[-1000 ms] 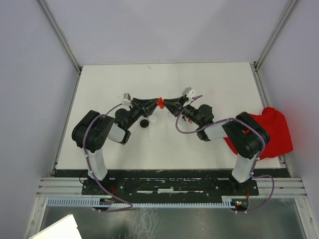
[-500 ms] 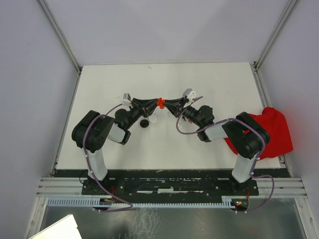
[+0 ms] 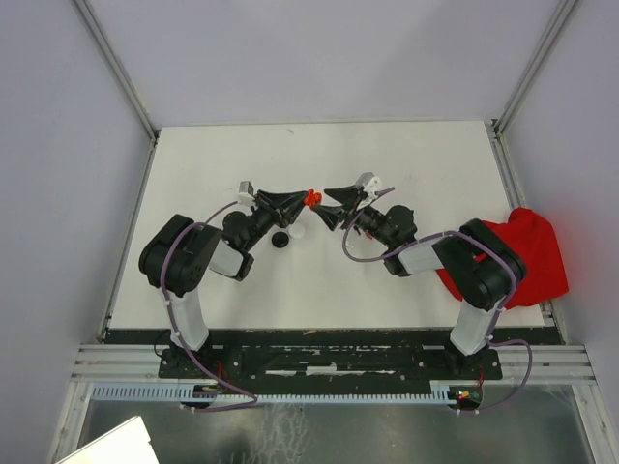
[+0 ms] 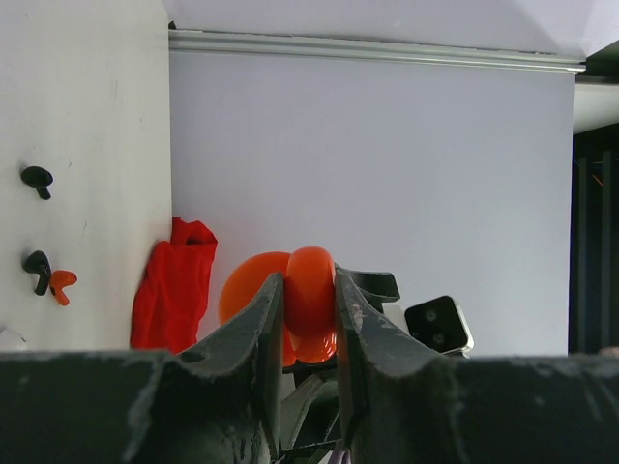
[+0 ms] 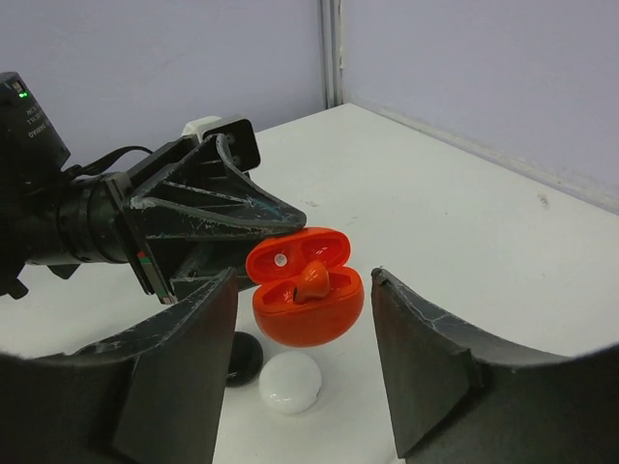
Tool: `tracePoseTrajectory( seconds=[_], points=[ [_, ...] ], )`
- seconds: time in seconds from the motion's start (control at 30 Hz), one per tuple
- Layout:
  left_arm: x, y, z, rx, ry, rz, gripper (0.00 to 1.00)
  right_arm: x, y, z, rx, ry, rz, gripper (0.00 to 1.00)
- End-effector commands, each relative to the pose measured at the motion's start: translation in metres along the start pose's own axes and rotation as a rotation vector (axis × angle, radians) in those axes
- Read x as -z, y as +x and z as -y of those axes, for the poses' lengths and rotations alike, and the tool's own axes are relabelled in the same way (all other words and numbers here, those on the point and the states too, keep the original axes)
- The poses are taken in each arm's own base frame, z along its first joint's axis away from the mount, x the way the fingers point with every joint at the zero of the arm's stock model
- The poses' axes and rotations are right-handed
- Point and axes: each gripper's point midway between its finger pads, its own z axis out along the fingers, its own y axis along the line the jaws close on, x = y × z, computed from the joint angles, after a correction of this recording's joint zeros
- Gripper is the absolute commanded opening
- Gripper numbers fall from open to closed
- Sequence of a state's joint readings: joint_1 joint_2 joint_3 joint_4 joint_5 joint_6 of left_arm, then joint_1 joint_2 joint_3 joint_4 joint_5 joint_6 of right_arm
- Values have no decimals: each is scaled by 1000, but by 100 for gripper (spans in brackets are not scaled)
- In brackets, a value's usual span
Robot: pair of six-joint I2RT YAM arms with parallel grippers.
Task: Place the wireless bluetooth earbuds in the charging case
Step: Place the earbud in the charging case.
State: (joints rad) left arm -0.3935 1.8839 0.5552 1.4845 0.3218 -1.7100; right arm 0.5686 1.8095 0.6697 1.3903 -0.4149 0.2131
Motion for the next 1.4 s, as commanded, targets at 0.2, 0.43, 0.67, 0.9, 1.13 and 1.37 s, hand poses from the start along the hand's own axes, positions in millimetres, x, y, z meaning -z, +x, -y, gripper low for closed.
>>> tracePoseTrajectory(
  seconds=[0.2, 0.43, 0.67, 0.9, 1.13, 1.37],
  points=[
    [1, 4, 18, -11, 80, -11, 3, 13, -84, 9, -21, 142, 203, 69],
    [2, 5, 14, -14, 70, -21, 3, 31, -53, 42, -120, 411, -267, 69],
    [-2, 7, 14, -25, 59, -34, 3, 38, -39, 47, -114, 450, -406, 72],
    [-6, 15, 10, -22, 47, -78, 3, 34, -25, 54, -158, 492, -468, 74],
    [-9, 23, 4, -40, 36, -98, 3, 28, -17, 56, -175, 500, -476, 74],
    [-10, 25, 0, -37, 29, -104, 3, 20, -16, 53, -179, 482, -477, 74]
  ],
)
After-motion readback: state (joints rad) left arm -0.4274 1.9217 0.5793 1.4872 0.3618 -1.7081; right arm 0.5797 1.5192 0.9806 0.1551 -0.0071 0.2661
